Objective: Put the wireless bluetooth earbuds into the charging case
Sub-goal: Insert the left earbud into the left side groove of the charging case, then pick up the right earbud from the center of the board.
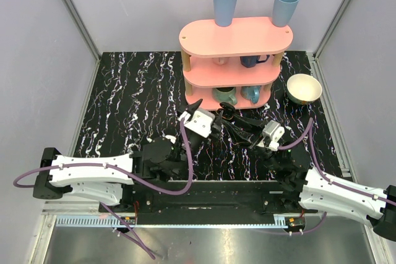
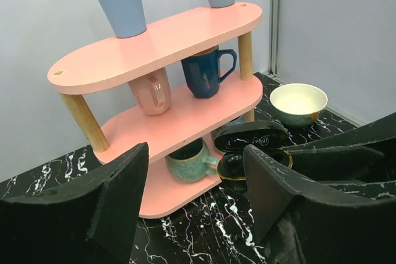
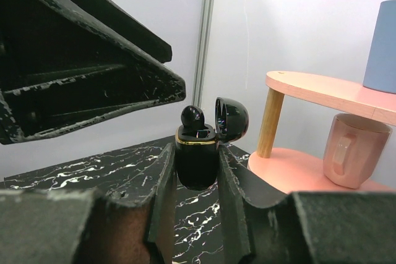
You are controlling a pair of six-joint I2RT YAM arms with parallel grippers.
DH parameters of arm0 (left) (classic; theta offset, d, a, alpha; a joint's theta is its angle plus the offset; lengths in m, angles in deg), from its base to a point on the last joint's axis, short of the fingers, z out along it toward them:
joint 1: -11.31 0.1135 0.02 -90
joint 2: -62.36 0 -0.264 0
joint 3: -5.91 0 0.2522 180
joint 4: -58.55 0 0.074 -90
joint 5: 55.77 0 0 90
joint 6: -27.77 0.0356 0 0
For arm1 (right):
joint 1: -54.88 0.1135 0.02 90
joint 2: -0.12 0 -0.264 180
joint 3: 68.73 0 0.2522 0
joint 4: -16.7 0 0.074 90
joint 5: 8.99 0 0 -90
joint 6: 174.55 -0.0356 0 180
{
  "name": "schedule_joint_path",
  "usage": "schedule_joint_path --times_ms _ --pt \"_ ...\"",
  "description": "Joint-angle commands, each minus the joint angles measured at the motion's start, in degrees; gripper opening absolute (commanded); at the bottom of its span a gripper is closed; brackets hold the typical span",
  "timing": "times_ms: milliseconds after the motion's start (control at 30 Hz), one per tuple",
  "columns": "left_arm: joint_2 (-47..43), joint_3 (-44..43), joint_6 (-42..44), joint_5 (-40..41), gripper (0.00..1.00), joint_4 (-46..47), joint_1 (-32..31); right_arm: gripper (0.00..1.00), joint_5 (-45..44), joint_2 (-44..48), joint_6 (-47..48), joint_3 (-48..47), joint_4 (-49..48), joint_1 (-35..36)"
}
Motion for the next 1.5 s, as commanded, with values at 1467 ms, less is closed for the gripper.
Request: schedule_joint_path --times_ms 1467 --pt "-12.7 2.7 -55.5 -31.8 0.99 -35.4 32.3 0.00 -2.9 20.0 8.0 -0.3 14.1 0.3"
